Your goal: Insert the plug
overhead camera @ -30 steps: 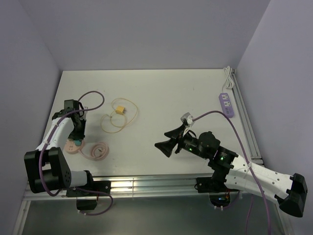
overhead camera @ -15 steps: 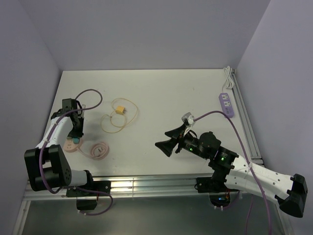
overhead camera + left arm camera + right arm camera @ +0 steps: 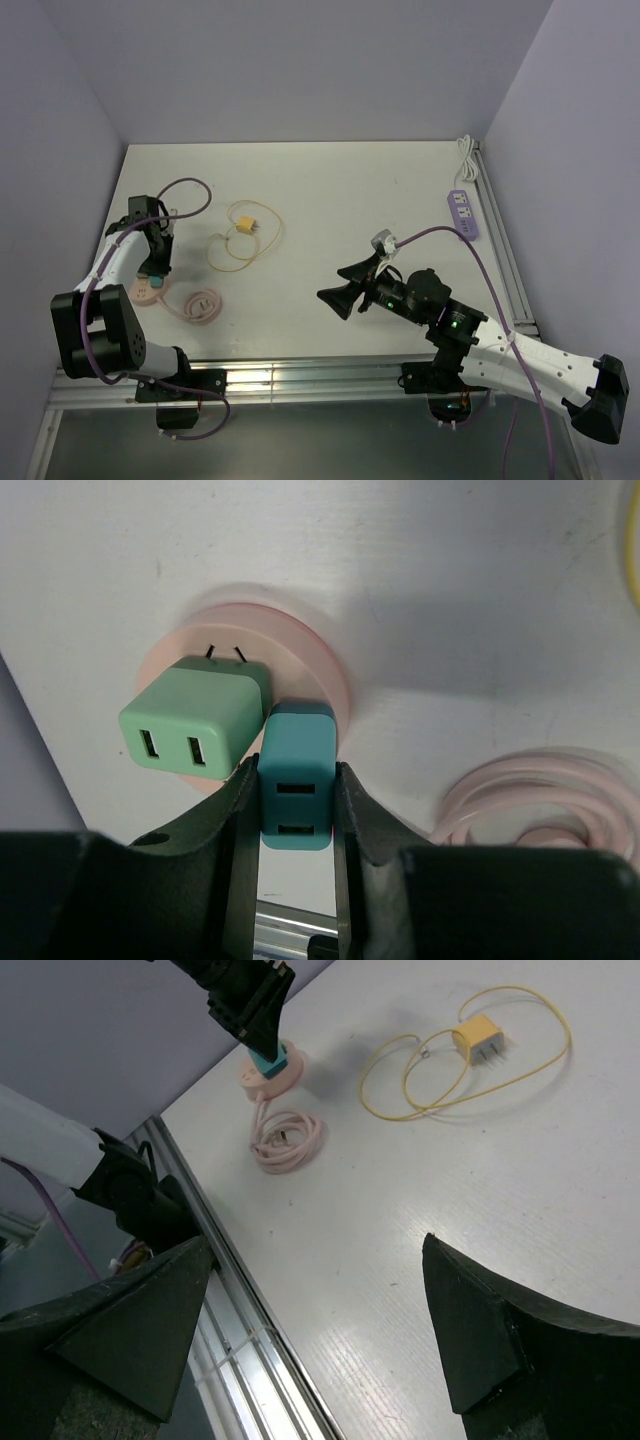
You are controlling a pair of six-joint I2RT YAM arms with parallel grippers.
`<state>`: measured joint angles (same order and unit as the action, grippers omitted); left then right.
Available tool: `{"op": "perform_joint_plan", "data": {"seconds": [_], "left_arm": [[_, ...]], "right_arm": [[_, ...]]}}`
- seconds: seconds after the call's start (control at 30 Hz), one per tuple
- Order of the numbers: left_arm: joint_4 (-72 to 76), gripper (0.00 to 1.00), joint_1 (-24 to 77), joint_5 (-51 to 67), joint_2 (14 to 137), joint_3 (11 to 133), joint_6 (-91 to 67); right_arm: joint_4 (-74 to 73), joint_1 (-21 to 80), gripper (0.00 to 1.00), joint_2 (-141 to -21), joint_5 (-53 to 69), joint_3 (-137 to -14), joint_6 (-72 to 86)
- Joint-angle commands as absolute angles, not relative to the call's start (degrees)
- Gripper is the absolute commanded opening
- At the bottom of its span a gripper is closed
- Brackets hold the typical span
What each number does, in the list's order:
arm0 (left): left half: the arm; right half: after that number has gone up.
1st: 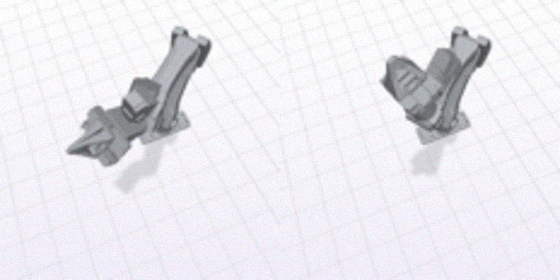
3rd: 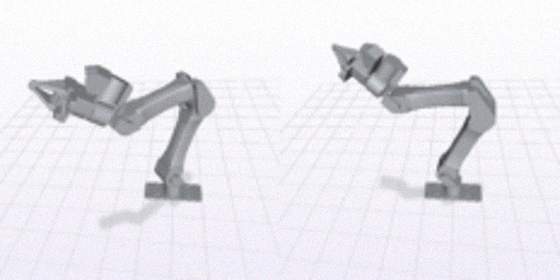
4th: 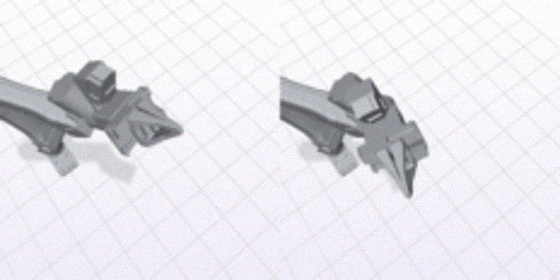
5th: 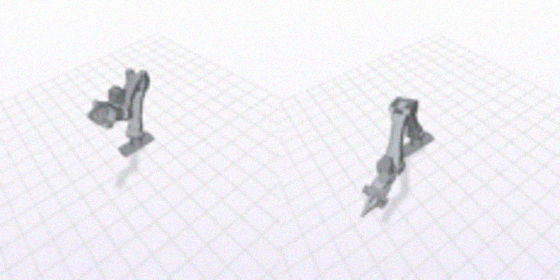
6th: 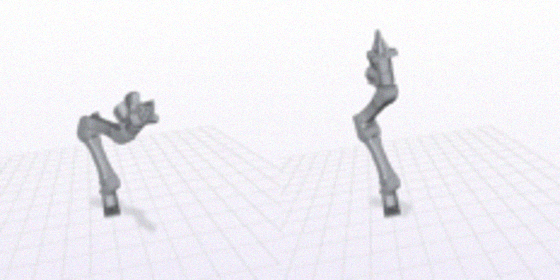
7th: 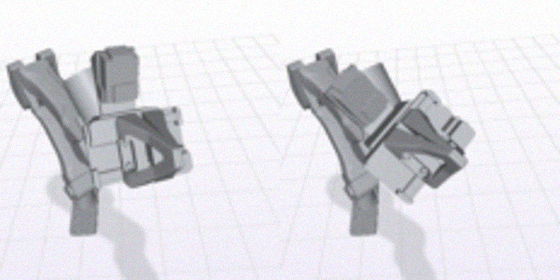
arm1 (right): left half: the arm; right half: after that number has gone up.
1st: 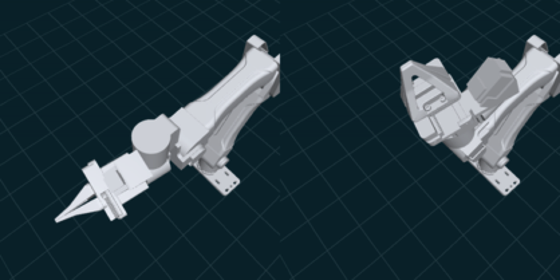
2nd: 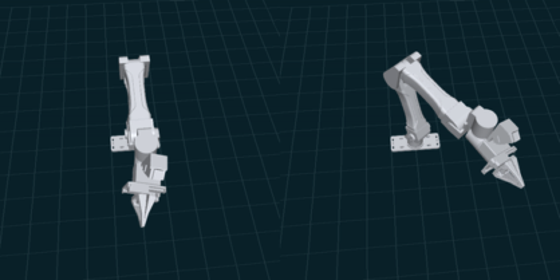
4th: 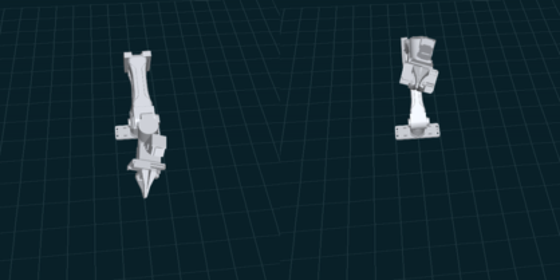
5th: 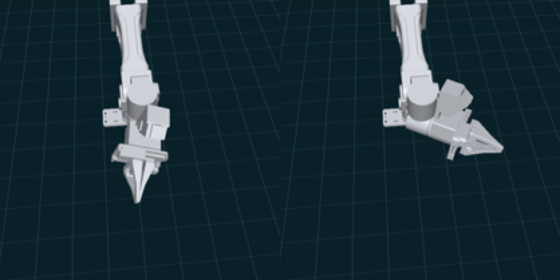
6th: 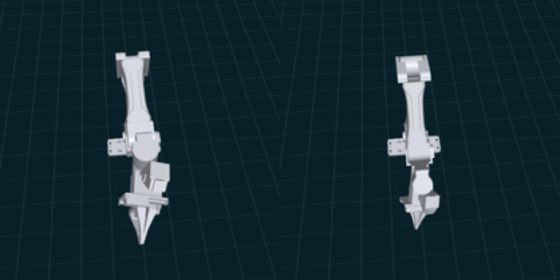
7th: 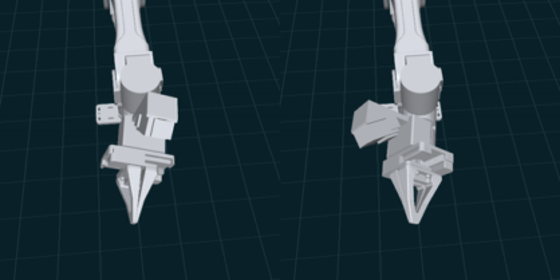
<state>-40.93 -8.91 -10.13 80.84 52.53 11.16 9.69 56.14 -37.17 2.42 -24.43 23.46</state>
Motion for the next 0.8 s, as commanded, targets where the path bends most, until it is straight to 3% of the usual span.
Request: {"op": "perform_joint_plan", "data": {"seconds": [0.0,0.2,0.77], "left_arm": [[-42.0,0.0,-7.7,-0.5,82.7,52.8,10.8],[-42.6,0.0,-7.6,6.5,82.3,56.8,9.5],[-36.7,0.0,-7.6,7.7,88.3,52.6,8.3]], "right_arm": [[10.5,56.6,0.93,-37.3,1.1,-27.3,22.6],[10.5,56.7,0.93,-37.4,1.1,-27.3,22.8],[10.5,56.7,0.93,-37.4,1.0,-27.2,22.9]]}}
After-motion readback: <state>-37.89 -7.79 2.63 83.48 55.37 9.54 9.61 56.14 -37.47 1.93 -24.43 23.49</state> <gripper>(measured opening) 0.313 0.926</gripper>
